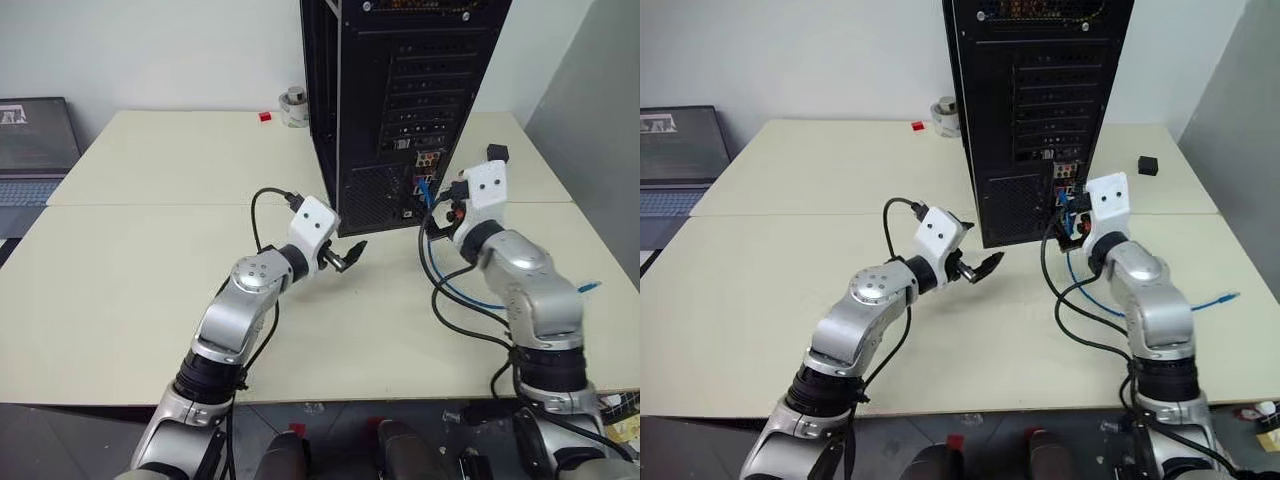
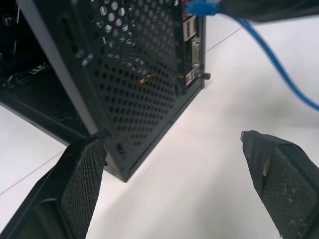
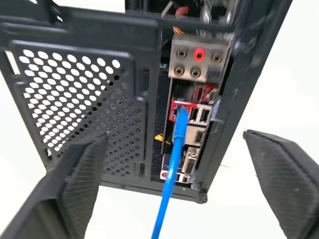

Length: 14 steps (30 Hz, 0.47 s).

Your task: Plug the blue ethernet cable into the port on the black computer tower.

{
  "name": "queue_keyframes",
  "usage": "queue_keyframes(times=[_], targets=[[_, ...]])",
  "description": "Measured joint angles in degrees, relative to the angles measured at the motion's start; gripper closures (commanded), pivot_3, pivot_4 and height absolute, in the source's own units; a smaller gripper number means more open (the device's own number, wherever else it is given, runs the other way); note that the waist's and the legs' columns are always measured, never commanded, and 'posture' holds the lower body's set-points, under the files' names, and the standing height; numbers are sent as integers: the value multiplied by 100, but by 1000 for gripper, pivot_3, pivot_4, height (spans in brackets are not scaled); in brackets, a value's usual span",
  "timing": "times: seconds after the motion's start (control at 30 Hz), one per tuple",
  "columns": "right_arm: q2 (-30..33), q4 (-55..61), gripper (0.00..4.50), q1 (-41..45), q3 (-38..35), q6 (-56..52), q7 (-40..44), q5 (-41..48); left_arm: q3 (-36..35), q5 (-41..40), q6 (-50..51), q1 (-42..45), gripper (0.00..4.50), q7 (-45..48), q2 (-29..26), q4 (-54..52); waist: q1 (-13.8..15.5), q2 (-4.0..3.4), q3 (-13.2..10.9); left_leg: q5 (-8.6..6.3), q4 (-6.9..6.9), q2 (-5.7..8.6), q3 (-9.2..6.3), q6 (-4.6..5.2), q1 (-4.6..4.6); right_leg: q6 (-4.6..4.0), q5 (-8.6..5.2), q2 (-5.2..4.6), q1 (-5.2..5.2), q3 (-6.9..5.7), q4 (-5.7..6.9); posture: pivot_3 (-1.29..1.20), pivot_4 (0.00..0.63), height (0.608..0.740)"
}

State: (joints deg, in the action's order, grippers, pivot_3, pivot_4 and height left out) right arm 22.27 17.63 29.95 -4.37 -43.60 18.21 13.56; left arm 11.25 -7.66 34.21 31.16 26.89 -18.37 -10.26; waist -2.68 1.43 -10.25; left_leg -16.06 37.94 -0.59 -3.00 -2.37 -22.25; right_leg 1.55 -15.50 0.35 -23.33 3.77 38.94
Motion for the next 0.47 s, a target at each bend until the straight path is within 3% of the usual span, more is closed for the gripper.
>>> queue_keyframes(times=[0.3, 0.47], targets=[[1808, 713, 9, -707, -919, -555, 1770, 1255, -456, -175, -78, 269, 38, 529, -574, 259, 78, -4, -8, 0, 2, 1, 7, 1, -6, 1, -1, 3, 3, -10, -7, 0, 150, 740], [2141, 760, 9, -1028, -1141, -548, 2321, 1667, -554, -342, -50, 297, 38, 864, -821, 290, 80, -2, -9, 0, 4, -2, 7, 0, -5, 1, -1, 4, 2, -6, -4, 0, 150, 740]])
